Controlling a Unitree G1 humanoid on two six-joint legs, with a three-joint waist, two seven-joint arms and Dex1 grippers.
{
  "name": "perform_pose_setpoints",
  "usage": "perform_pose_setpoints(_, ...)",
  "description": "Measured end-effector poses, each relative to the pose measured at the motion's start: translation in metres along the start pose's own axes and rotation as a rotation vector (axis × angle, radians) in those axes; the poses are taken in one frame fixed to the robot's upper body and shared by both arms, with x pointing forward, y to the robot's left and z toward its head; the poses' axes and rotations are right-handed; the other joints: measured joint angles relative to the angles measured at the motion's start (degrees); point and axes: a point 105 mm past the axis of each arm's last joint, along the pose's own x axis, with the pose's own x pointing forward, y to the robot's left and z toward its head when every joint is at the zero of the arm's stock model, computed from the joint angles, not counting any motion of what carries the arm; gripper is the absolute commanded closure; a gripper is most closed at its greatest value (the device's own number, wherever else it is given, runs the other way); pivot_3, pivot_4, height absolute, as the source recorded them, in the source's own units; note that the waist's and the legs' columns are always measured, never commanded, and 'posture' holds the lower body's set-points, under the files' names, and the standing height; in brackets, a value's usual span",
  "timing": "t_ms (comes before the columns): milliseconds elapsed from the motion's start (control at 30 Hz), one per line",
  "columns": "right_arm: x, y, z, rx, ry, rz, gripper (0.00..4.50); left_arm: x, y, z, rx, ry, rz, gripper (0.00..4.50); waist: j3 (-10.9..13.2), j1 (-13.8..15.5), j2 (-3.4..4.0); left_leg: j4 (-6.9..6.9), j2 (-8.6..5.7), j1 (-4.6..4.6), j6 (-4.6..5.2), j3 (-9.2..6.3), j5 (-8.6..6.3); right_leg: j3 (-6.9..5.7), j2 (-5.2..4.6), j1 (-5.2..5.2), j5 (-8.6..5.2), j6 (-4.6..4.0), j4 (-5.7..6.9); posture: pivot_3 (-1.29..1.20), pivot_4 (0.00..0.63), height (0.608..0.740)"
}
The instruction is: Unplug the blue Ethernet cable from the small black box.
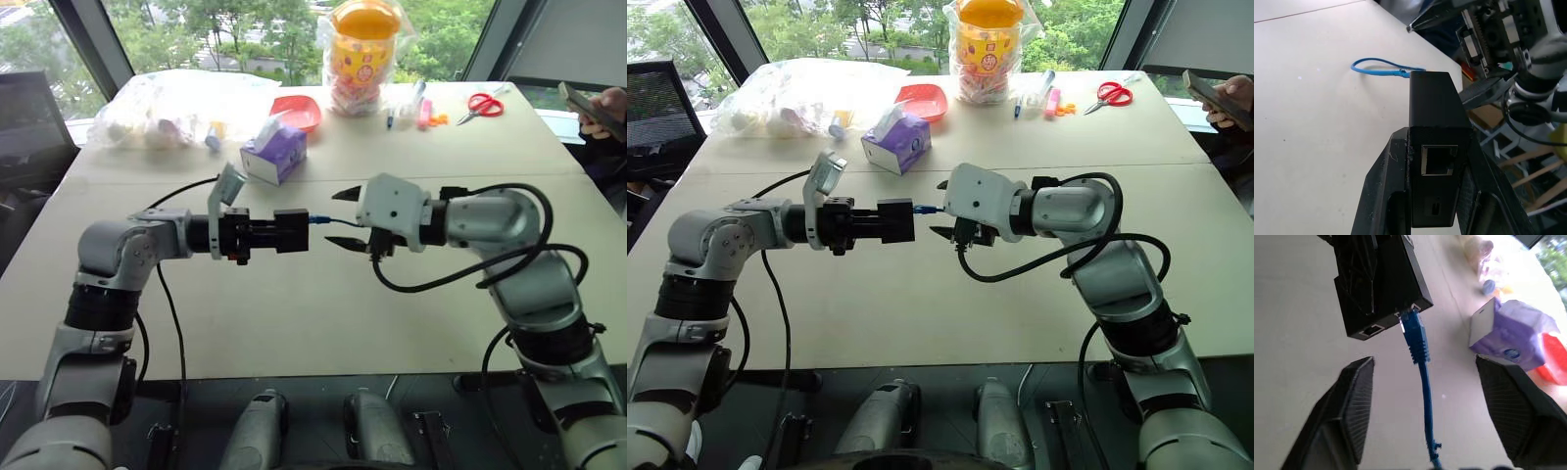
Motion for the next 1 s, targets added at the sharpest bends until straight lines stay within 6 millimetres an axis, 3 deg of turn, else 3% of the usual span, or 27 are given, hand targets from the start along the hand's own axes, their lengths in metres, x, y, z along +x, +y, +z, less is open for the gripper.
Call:
perform_pose_setpoints(100, -0.003, 0.007, 0.001, 0.331, -0.083, 0.139, 0.05, -0.004, -0.004, 0.001, 0.02, 0.016, -0.032, 3.96, 0.0, -0.04, 0.0, 0.0, 0.02, 0.0, 0.01, 0.0, -0.01, 0.0, -0.03, 0.0, 0.0, -0.01, 0.0, 0.0, 0.15, 0.74)
perform_pose_setpoints(167, -0.001, 0.007, 0.007, 0.447, -0.113, 0.187, 0.05, -0.003, -0.006, 0.002, 0.025, 0.017, -0.051, 3.96, 0.0, -0.21, 0.0, -0.01, 0.04, 0.0, 0.01, 0.01, -0.01, 0.0, -0.05, -0.02, 0.0, -0.02, 0.0, 0.0, 0.15, 0.74)
perform_pose_setpoints(300, 0.007, 0.008, 0.013, 0.612, -0.155, 0.252, 0.05, -0.002, -0.01, 0.009, 0.048, 0.017, -0.071, 3.96, 0.0, -0.12, 0.0, -0.03, 0.02, -0.02, 0.01, 0.01, -0.01, 0.0, -0.04, -0.05, 0.0, -0.01, 0.0, 0.0, 0.15, 0.74)
perform_pose_setpoints(500, 0.013, 0.008, 0.018, 0.705, -0.174, 0.277, 0.05, -0.003, -0.011, 0.011, 0.053, 0.016, -0.082, 3.96, 0.0, -0.06, 0.01, -0.03, -0.02, -0.09, 0.05, 0.04, -0.02, 0.0, -0.06, -0.12, 0.01, 0.02, 0.0, 0.0, 0.15, 0.74)
perform_pose_setpoints(600, 0.013, 0.006, 0.021, 0.717, -0.186, 0.276, 0.92, -0.003, -0.011, 0.011, 0.052, 0.016, -0.083, 3.96, 0.0, -0.13, 0.01, -0.02, -0.02, -0.09, 0.05, 0.04, -0.02, 0.0, -0.05, -0.13, 0.01, 0.02, 0.01, 0.0, 0.15, 0.74)
perform_pose_setpoints(700, 0.014, 0.006, 0.02, 0.73, -0.181, 0.268, 2.41, -0.003, -0.012, 0.011, 0.051, 0.015, -0.085, 3.96, 0.0, -0.2, 0.01, -0.03, -0.01, -0.09, 0.05, 0.05, -0.03, 0.0, -0.04, -0.13, 0.01, 0.02, 0.02, 0.0, 0.15, 0.74)
perform_pose_setpoints(1000, 0.015, 0.006, 0.023, 0.736, -0.184, 0.274, 2.41, -0.002, -0.013, 0.012, 0.049, 0.009, -0.094, 3.96, 0.0, -0.23, 0.01, -0.03, -0.01, -0.09, 0.05, 0.05, -0.03, 0.0, -0.02, -0.14, 0.01, 0.02, 0.03, 0.0, 0.15, 0.74)
